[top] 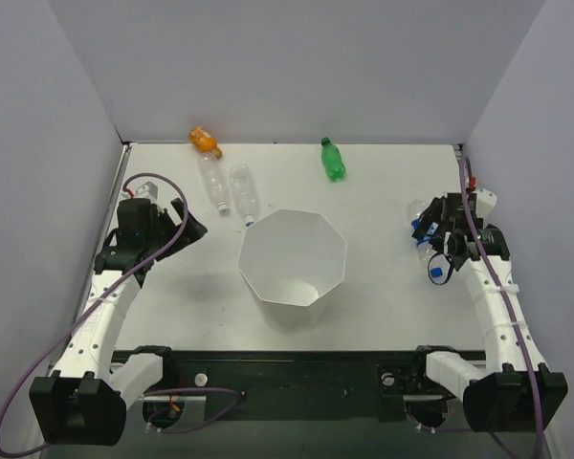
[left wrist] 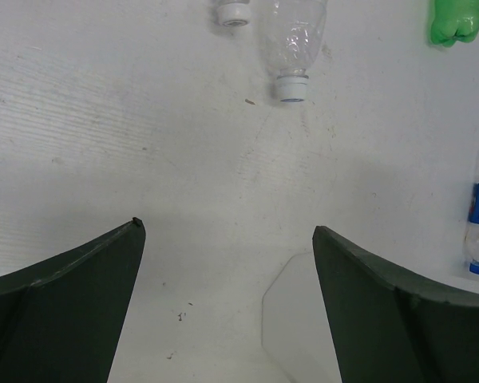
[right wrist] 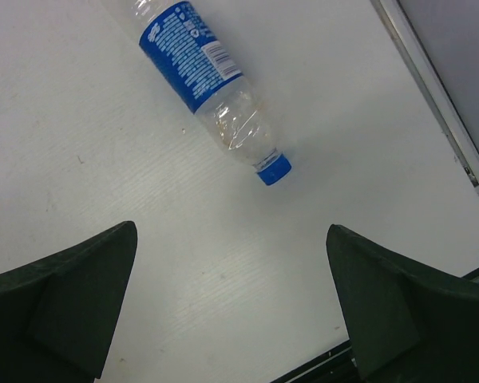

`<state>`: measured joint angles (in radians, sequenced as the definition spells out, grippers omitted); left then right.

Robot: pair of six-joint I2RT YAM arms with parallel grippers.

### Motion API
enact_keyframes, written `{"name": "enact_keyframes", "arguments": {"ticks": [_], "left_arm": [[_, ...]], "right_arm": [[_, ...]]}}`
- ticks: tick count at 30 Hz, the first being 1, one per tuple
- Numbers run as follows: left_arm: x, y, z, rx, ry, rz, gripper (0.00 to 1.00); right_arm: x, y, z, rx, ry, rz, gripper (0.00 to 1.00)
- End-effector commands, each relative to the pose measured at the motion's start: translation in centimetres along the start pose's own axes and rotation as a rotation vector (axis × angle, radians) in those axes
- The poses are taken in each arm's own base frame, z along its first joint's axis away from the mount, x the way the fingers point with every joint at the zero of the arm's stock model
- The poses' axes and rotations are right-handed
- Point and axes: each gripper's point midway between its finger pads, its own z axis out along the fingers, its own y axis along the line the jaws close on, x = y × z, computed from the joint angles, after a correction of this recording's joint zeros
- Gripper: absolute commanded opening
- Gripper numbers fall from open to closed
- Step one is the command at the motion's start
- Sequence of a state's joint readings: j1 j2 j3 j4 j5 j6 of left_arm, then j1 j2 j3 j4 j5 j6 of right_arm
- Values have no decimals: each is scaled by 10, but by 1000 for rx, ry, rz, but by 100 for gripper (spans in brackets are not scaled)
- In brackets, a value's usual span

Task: Put the plastic bottles in the bin

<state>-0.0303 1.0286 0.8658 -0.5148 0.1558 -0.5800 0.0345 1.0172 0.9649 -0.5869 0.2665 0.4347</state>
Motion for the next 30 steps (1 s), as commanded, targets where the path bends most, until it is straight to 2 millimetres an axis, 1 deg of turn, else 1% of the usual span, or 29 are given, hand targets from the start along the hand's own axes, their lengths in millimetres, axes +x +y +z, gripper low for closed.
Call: {"name": "enact_keyframes", "arguments": {"ticks": [1, 2, 3, 4, 5, 6, 7, 8, 9, 10, 11, 12, 13, 14, 15, 16, 17, 18, 20, 21, 22, 27, 30], "left_arm": [[-8, -9, -6, 10, -50, 22, 97], [-8, -11, -7, 11, -45, 21, 97], [-8, -11, -8, 9, -39, 24, 97], [-8, -12, -9, 9, -43, 26, 97], [-7, -10, -9, 3, -43, 26, 97], [-7, -9, -9, 2, -51, 23, 97], [-5, -6, -7, -4, -48, 23, 97], [-4, -5, -6, -6, -51, 21, 97], [0, -3, -4, -13, -39, 21, 97], [2, -3, -3, -10, -30, 20, 97], [4, -2, -3, -14, -20, 20, 97], [4, -2, -3, -15, -13, 20, 97], [5, -2, -5, -17, -12, 22, 97], [4, -2, -6, -15, -17, 24, 97], [3, -2, -7, -20, -23, 24, 97], [2, -2, -8, -21, -28, 25, 97], [0, -2, -9, -23, -37, 24, 97], [-2, -4, -10, -18, -42, 29, 97], [-4, -4, -11, -20, -45, 35, 97], [-4, -4, -10, -21, -44, 40, 97], [-5, -4, -10, -23, -44, 40, 97], [1, 0, -7, -34, -18, 39, 97], [3, 1, -9, -36, -16, 38, 97]], "right_arm": [[-24, -2, 13, 21, 32, 30, 100], [-21, 2, 21, 17, 66, 15, 100], [-24, 3, 24, 19, 74, 16, 100], [-20, 4, 33, 25, 106, 10, 99], [-24, 6, 38, 24, 110, 19, 99], [-20, 14, 51, -10, 160, 7, 99], [-34, 22, 52, -42, 150, 10, 99], [-26, 27, 64, -52, 219, -9, 98], [-42, 36, 64, -76, 208, -9, 97], [-33, 39, 75, -77, 279, -37, 94], [-38, 46, 73, -102, 293, -39, 93], [-35, 48, 84, -90, 324, -46, 93], [-38, 48, 88, -82, 323, -47, 92], [-32, 47, 96, -69, 348, -58, 92], [-32, 48, 101, -67, 355, -75, 91], [-26, 47, 108, -58, 388, -90, 90], [-30, 39, 109, -10, 384, -112, 90], [-25, 36, 116, 12, 408, -131, 89], [-31, 30, 121, 59, 413, -174, 86], [-26, 24, 125, 102, 435, -226, 86], [-28, 25, 125, 105, 433, -242, 86], [-5, 19, 141, 132, 523, -305, 86], [11, 17, 147, 134, 570, -325, 84]]}}
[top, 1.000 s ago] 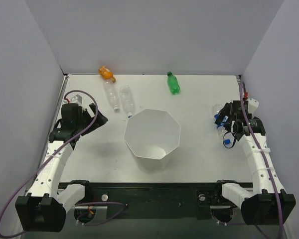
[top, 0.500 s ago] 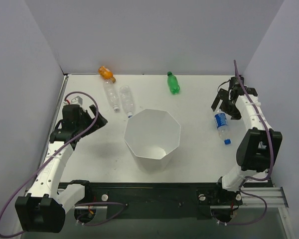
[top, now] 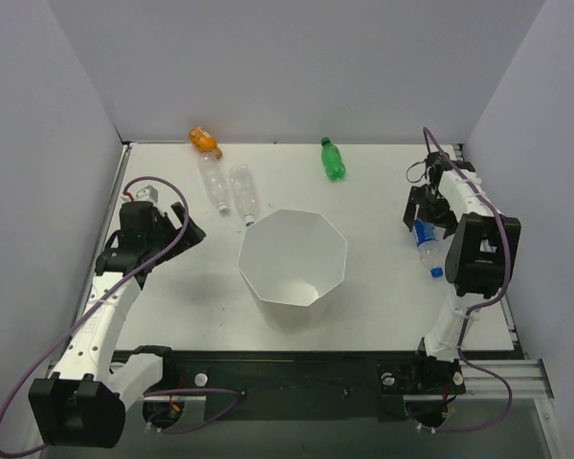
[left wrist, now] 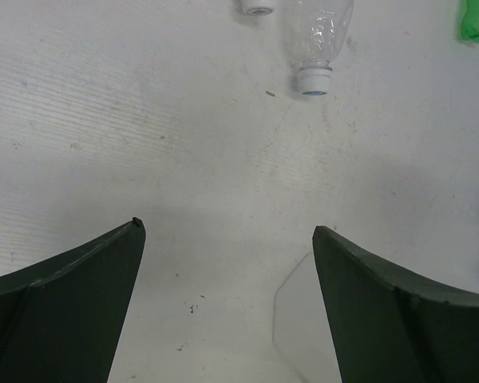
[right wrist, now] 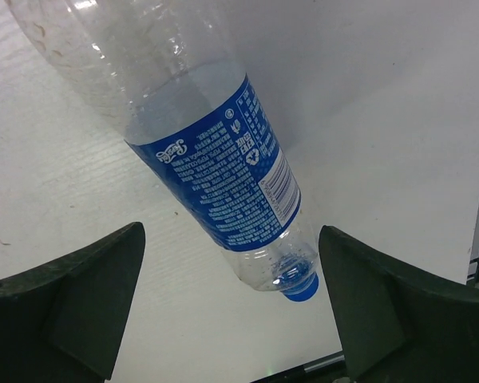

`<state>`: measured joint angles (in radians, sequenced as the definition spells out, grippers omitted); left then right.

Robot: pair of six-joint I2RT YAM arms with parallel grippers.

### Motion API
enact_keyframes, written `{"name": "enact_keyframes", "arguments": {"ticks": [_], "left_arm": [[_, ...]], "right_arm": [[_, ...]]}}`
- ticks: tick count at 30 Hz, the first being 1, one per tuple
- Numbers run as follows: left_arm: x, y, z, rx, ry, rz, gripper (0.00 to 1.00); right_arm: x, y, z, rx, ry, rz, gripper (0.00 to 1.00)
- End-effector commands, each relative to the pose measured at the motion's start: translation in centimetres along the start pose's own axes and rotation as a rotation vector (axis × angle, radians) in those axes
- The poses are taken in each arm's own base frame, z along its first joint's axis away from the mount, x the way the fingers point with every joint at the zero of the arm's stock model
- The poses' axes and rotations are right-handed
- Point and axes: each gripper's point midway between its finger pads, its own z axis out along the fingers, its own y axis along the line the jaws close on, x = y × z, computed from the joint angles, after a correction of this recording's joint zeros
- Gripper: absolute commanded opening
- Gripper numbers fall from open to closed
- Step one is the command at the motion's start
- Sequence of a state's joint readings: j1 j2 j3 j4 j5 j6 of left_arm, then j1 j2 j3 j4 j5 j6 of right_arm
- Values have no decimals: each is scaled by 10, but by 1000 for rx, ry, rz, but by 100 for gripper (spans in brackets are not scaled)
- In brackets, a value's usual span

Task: Put the plastic bottles in the bin

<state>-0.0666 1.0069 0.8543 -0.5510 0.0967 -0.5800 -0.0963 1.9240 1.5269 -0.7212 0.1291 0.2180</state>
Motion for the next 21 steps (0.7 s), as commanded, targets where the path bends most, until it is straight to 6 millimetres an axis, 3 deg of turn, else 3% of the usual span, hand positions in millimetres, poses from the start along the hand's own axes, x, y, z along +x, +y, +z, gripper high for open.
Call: {"name": "enact_keyframes", "arguments": {"ticks": [1, 4, 11, 12, 16, 21], "left_arm": [[-5, -2, -5, 2, -21, 18, 97], [-4, -1, -7, 3, -27, 16, 97], [-3, -2, -7, -1, -16, 10, 97], [-3, -1, -7, -4, -14, 8, 97], [-4, -1, -9, -5, -17, 10, 97], [-4, 0, -8, -16, -10, 9, 97]], "right_arm": [[21, -8, 9, 56, 92, -73, 82], [27, -4, 18, 41, 110, -79, 76], [37, 13, 26, -44, 145, -74, 50], [36, 14, 27, -52, 142, -73, 42], [37, 18, 24, -80, 137, -62, 26], [33, 20, 11, -97, 101, -18, 22]]}}
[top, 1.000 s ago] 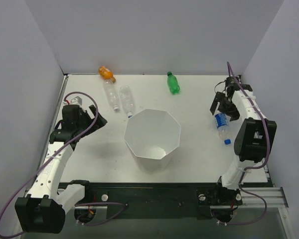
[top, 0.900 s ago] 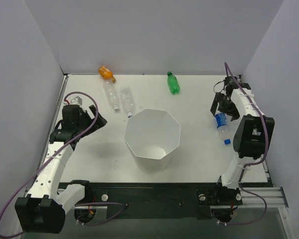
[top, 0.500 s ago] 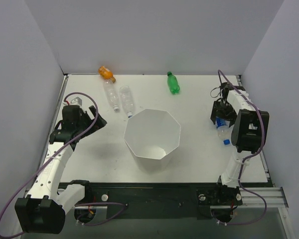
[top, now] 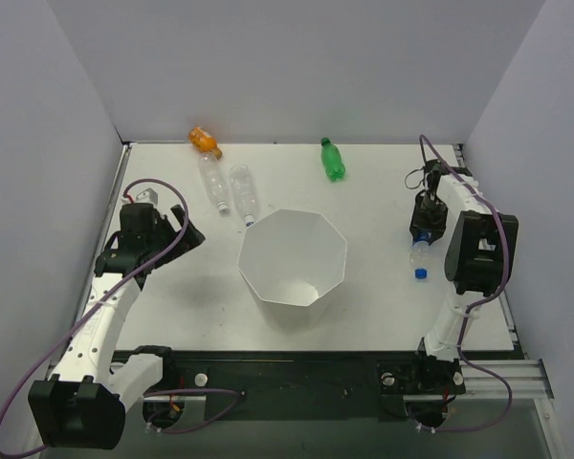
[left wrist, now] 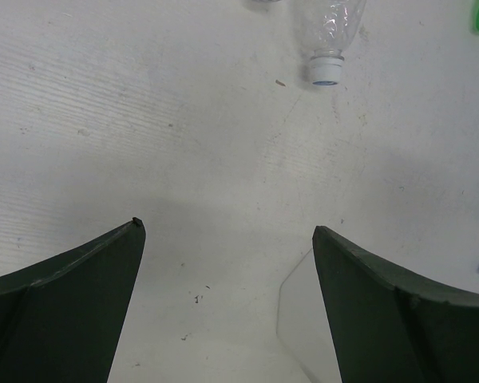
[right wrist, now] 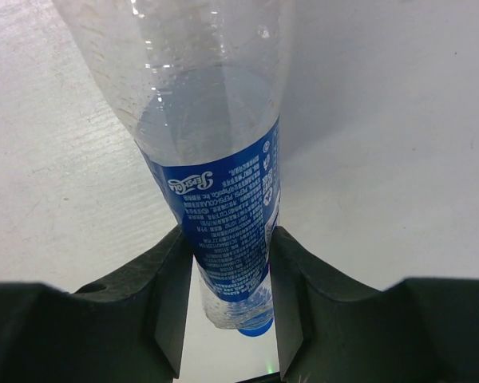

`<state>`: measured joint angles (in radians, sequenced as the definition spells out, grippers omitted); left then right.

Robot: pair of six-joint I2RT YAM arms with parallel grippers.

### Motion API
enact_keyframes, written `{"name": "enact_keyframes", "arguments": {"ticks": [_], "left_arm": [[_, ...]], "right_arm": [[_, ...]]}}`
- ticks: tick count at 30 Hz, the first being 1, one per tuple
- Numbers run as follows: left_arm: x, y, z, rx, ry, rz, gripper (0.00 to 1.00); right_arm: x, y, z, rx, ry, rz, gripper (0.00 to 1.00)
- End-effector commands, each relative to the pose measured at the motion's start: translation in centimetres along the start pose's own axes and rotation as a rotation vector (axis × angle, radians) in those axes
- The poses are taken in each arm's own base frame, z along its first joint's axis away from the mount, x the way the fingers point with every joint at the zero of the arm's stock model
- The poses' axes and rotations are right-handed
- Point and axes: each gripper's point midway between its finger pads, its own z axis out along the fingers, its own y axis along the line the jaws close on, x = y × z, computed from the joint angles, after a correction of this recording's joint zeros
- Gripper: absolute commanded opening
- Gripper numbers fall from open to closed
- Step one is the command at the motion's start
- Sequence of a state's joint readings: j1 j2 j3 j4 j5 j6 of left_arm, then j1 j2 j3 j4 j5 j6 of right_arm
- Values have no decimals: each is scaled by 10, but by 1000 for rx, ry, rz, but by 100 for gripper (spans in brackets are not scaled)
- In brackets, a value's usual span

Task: Put the plastic bottles in the bin

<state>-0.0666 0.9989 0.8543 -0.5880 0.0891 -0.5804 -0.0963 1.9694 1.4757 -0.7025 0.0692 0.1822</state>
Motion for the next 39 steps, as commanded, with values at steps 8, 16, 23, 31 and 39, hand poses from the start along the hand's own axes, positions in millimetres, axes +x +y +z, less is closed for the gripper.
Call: {"name": "enact_keyframes", "arguments": {"ticks": [8, 16, 23, 31, 39], "left_arm": [[-8, -6, 3, -4, 2, -2, 97], [-11, -2, 13, -67, 60, -3, 97], [-7, -2, 20, -61, 58, -47, 97], [-8, -6, 20, -50, 74, -55, 97], [-13, 0, 21, -104, 81, -63, 97]], "right_arm": [[-20, 25, -126, -234, -374, 170, 0], [-19, 24, -332, -381, -942, 159, 0], [53, 104, -482, -976, -1226, -133, 0], [127, 183, -496, -1259, -1134, -385, 0], [171, 234, -451, -1284, -984, -480, 26]]}}
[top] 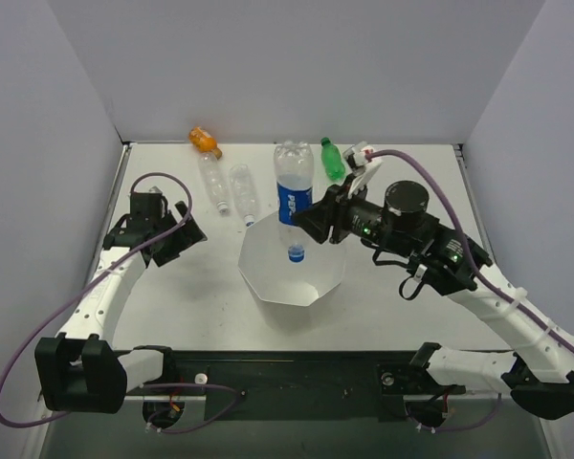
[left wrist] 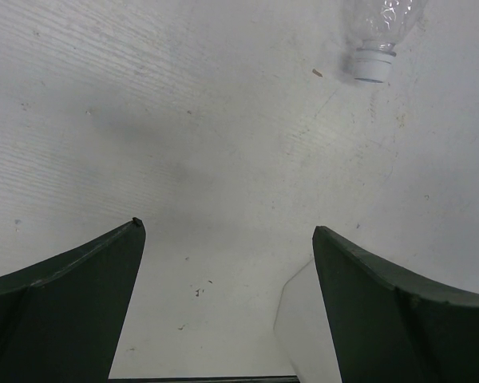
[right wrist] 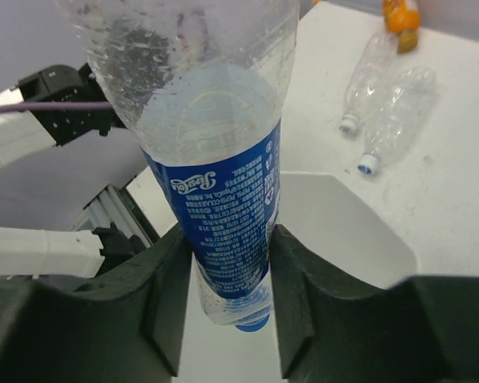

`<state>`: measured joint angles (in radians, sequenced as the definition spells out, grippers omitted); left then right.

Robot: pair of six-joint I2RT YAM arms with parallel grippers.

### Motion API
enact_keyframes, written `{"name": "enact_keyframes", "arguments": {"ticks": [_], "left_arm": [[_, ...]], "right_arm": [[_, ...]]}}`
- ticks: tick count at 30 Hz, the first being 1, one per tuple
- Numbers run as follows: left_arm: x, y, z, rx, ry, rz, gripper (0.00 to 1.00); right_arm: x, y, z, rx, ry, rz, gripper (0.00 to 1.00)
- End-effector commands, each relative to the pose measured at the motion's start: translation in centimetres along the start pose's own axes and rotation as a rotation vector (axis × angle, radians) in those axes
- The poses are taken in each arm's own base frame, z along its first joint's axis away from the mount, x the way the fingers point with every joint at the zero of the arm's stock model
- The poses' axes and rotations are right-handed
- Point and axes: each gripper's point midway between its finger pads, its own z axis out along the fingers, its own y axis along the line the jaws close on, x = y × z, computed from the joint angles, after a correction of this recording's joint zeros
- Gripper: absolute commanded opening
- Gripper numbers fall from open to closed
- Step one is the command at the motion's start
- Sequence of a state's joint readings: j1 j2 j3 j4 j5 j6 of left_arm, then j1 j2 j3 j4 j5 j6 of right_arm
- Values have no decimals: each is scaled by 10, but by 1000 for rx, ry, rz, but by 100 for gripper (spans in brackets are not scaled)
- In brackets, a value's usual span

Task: Put the plastic bottles in the bin

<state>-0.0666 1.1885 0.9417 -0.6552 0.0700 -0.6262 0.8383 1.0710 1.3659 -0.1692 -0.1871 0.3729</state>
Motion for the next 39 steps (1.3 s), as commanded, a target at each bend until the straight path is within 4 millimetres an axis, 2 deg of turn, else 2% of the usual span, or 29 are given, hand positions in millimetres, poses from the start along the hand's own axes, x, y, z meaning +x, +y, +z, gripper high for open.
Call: {"name": "enact_keyframes", "arguments": {"ticks": [1, 2, 3, 5, 6, 7, 9, 11, 12, 14, 16, 17, 18, 20, 22, 23, 24, 25, 30, 31, 32, 33, 34, 39], "left_arm": [[-21, -12, -9, 3, -39, 3, 97], [-25, -14, -10, 2, -39, 6, 97], [-33, -17, -10, -9, -39, 15, 97], [-45, -23, -9, -29, -23, 31, 97], [-43, -22, -9, -48, 13, 34, 98], [-54, -29, -6, -54, 20, 33, 98], [-59, -38, 0, -54, 50, 26, 98], [-68, -50, 4, -34, 41, 23, 98], [-73, -57, 7, -16, 24, 28, 98], [-84, -69, 20, 17, -5, 48, 98], [-93, -71, 38, 7, -20, 45, 100], [-99, -72, 48, -1, -20, 44, 95], [-104, -72, 56, -18, -29, 48, 94], [-116, -77, 72, -29, -36, 61, 94], [-122, -79, 99, -43, -17, 69, 94], [-131, -85, 100, -31, -37, 74, 94], [-136, -89, 113, -29, -37, 84, 94], [-141, -91, 117, -27, -43, 90, 94], [-153, -82, 170, -134, 17, 147, 94], [-150, -79, 174, -151, 45, 153, 94], [-156, -82, 184, -151, 42, 156, 94], [-155, -83, 187, -152, 55, 153, 94], [-155, -82, 199, -160, 59, 150, 93], [-149, -80, 223, -148, 67, 129, 91]], "right_arm": [[7, 15, 7, -28, -4, 3, 44], [12, 12, 7, -8, 10, 0, 63], [18, 11, 6, 2, 31, -7, 79], [18, 4, 0, 44, 22, -15, 86], [15, -3, -4, 83, 2, -19, 87], [13, -11, -9, 126, -18, -21, 89], [8, -28, -20, 209, -62, -31, 90], [3, -48, -41, 306, -117, -39, 90], [0, -63, -52, 394, -142, -51, 90], [-9, -85, -78, 521, -207, -55, 93], [-12, -101, -102, 607, -253, -68, 96], [-16, -104, -116, 625, -282, -64, 96], [-15, -112, -125, 669, -282, -74, 97], [-15, -119, -145, 720, -286, -76, 97], [-13, -125, -162, 767, -279, -80, 97], [-15, -130, -175, 806, -296, -73, 97], [-10, -134, -182, 830, -287, -68, 97], [-11, -138, -193, 860, -304, -62, 97], [-8, -145, -228, 904, -354, -13, 97], [-8, -148, -236, 918, -367, -1, 97], [-7, -149, -239, 928, -368, 0, 97], [-5, -151, -243, 939, -376, 10, 97], [-5, -151, -245, 944, -382, 15, 97], [-1, -155, -250, 963, -388, 39, 97]]}}
